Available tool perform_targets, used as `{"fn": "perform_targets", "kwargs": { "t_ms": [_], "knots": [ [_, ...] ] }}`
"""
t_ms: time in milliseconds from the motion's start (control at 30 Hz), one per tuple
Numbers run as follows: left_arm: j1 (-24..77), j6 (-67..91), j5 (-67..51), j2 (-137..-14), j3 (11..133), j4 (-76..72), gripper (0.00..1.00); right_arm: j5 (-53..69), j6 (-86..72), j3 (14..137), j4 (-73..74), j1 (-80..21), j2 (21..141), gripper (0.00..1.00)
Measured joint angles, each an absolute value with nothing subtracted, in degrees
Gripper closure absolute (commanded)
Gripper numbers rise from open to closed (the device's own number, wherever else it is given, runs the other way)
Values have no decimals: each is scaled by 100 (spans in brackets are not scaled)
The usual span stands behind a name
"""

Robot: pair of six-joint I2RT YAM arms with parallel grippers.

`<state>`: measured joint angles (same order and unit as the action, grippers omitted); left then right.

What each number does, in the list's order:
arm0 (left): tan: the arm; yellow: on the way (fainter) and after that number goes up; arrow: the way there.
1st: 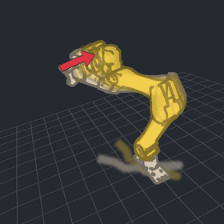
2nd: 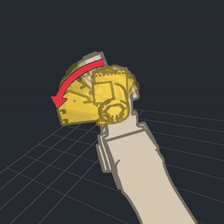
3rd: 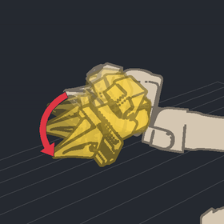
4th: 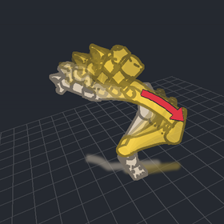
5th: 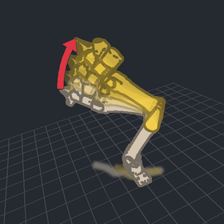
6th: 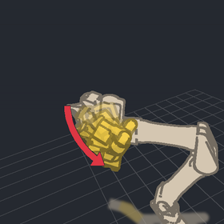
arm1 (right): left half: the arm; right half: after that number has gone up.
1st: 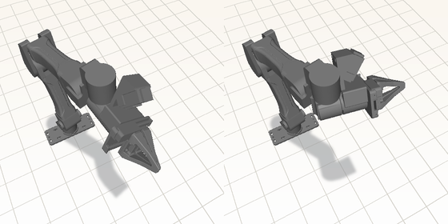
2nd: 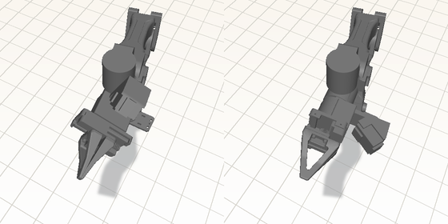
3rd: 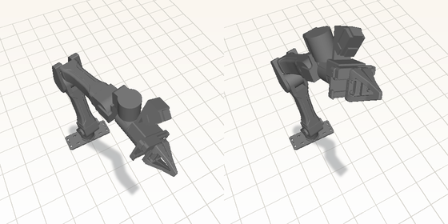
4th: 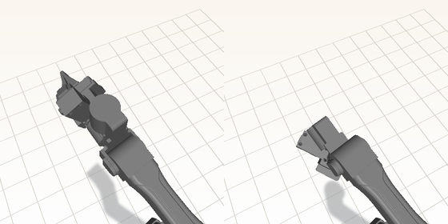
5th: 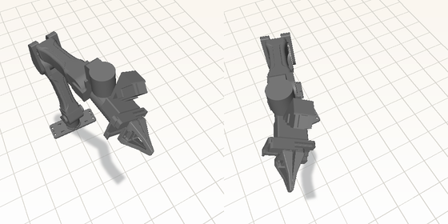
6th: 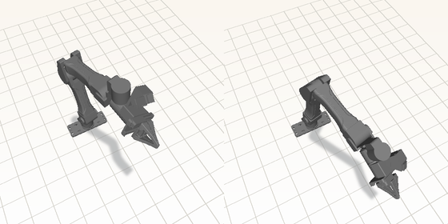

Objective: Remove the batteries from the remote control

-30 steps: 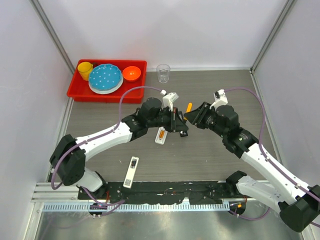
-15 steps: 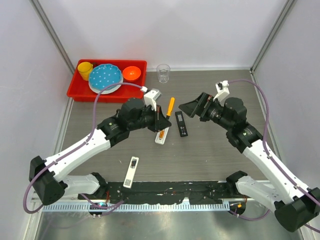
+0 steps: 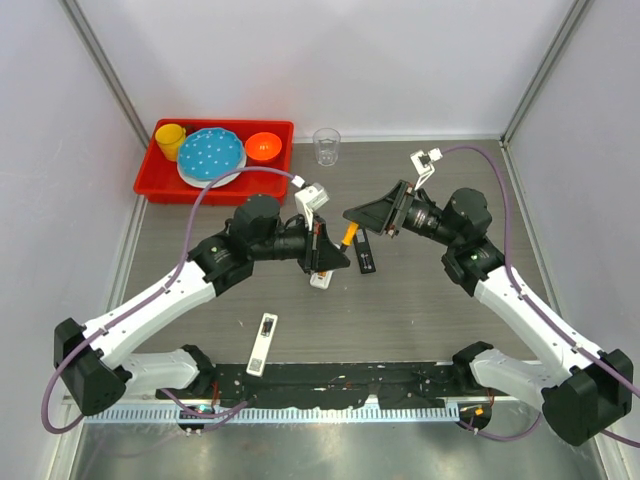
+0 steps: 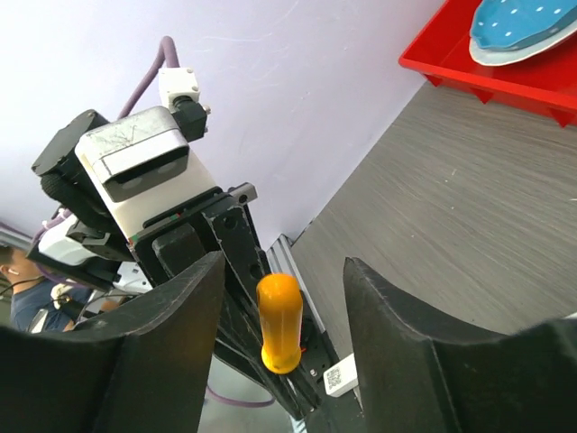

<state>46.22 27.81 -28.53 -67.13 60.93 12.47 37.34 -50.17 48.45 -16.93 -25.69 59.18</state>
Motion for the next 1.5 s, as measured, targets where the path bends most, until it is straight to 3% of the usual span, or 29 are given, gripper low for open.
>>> {"fn": "perform_targets", "kwargs": {
  "t_ms": [167, 300, 433, 900, 1167, 1267, 1333, 1433, 1500],
  "knots": [
    [4622, 2788, -3216, -6792, 6093, 1081, 100, 3879, -5098, 4840, -1848, -2569, 5911, 52],
    [4622, 2786, -3310, -6796, 6093, 989, 100, 3962, -5103, 4840, -1839, -2523, 5900, 47],
    [4622, 2783, -3328, -6796, 6080, 937, 100, 4088, -5181, 4816, -1852, -2370, 5808, 31],
    [4622, 2803, -3433, -6794, 5935, 722, 100, 4591, -5577, 4589, -2217, -2060, 5463, 40],
    [4622, 2814, -3588, -6770, 5878, 543, 100, 4786, -5760, 4353, -2427, -2060, 5463, 57],
    [4622, 2827, -3647, -6770, 5865, 528, 100, 4823, -5878, 4311, -2613, -2060, 5474, 72],
    [4622, 2829, -3715, -6768, 5865, 451, 100, 4840, -5929, 4305, -2696, -2060, 5481, 96],
    [4622, 2993, -3767, -6764, 5865, 327, 100, 4873, -5843, 4285, -2821, -2027, 5516, 99],
    [4622, 3046, -3763, -6764, 5863, 327, 83, 4873, -5800, 4278, -2838, -2025, 5518, 99]
  ]
}}
